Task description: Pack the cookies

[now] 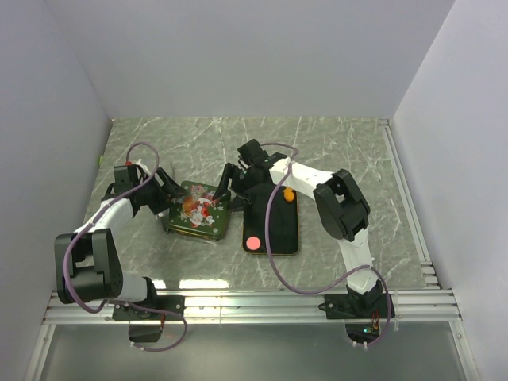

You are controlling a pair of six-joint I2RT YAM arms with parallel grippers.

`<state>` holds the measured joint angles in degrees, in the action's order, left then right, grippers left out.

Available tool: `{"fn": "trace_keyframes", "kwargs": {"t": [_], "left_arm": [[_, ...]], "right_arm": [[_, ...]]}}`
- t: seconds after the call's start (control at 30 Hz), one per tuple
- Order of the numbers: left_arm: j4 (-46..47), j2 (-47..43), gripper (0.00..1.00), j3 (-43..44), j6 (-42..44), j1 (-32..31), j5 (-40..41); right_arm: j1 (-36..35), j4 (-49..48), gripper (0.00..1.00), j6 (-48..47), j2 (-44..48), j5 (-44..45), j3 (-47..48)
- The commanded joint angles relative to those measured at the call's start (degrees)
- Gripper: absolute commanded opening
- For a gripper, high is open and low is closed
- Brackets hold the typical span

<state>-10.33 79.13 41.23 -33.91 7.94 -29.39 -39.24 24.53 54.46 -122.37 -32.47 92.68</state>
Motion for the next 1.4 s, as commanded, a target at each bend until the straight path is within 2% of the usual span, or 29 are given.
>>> {"fn": "trace_keyframes", "kwargs": {"t": [0.0,0.2,0.4,0.5,0.67,0.9,1.0,1.17,1.37], "left_arm": [[-4.87,1.46,0.78,-0.28,1.04,-0.82,-0.5],[-7.16,4.18,0.75,0.78,2.0,-1.26,2.05],[-11.38,5.33,0.75,3.15,3.32,-4.51,8.72],[-11.65,4.45,0.75,3.33,3.68,-4.78,9.09],[-12.0,4.98,0.71,3.24,3.24,-7.5,8.99],[-4.88,7.26,0.67,-4.04,-3.53,-11.1,1.44],[-3.92,7.35,0.67,-4.93,-4.58,-12.33,0.91],[0.82,7.53,0.64,-6.6,-9.67,-13.92,-5.06],[4.88,5.51,0.64,-7.75,-17.4,-19.45,-9.46]], "right_arm": [[-2.24,-3.88,0.73,1.79,-0.42,-0.84,1.71],[-2.33,-5.46,0.73,2.94,0.11,-0.84,0.39],[-2.33,-6.43,0.72,3.99,0.64,-0.75,-0.13],[-2.42,-7.04,0.72,4.43,1.08,-0.67,-0.92],[-2.68,-8.1,0.72,5.31,1.25,-0.67,-1.72],[-2.59,-8.45,0.72,5.22,1.25,-0.4,-1.72],[-2.42,-8.54,0.72,4.96,1.87,-0.14,-2.51],[-1.37,-8.01,0.72,3.82,3.89,0.82,-5.05],[1.36,-7.57,0.72,1.88,7.75,1.97,-9.8]]}}
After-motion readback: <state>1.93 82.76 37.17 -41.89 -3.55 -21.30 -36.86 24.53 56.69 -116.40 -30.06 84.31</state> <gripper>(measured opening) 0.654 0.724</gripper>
